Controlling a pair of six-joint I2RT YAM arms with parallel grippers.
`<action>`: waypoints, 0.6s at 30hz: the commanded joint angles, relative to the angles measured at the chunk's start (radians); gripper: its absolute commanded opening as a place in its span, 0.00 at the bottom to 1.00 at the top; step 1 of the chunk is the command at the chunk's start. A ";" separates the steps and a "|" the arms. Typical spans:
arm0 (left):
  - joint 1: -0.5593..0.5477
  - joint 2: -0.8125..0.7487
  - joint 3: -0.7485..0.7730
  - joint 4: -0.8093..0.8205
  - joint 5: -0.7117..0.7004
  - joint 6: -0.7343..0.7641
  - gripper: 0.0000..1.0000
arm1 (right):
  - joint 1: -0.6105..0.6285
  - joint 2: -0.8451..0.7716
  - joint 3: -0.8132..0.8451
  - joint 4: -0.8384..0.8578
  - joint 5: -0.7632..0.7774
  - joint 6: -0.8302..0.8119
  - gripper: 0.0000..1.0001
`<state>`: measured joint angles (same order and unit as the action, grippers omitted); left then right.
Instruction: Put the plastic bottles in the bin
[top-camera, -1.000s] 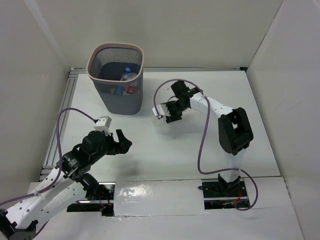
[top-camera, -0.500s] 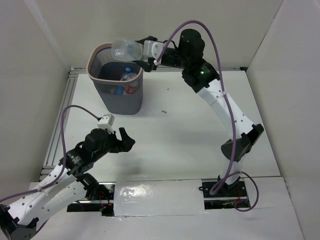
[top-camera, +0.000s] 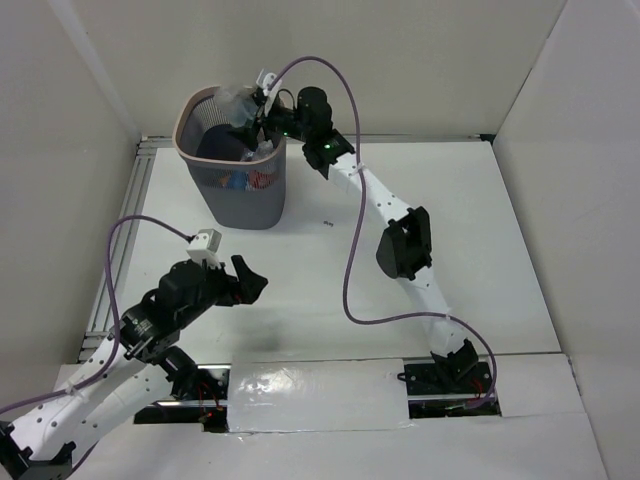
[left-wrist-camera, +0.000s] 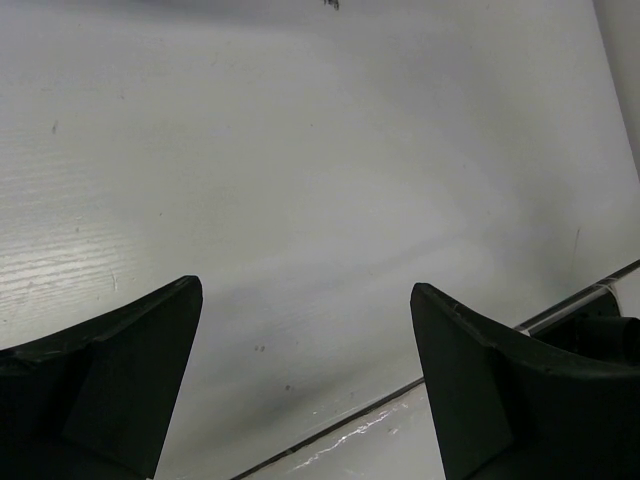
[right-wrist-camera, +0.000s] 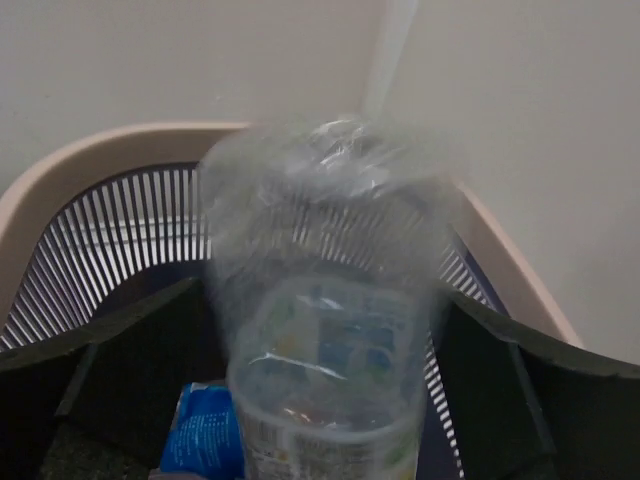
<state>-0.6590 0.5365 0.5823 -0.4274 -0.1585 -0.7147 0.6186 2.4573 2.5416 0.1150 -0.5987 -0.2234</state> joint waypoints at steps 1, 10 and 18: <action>-0.005 -0.024 0.014 0.009 0.005 -0.014 0.98 | 0.009 -0.110 -0.015 0.107 0.036 0.061 1.00; -0.005 0.031 0.014 0.048 0.028 0.008 0.98 | -0.086 -0.294 -0.001 -0.065 0.092 0.142 1.00; -0.014 0.140 0.079 0.124 0.082 0.089 0.98 | -0.322 -0.570 -0.265 -0.500 0.316 0.216 1.00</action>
<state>-0.6621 0.6624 0.5976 -0.3828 -0.1127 -0.6830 0.3634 1.9736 2.3684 -0.1524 -0.4026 -0.0605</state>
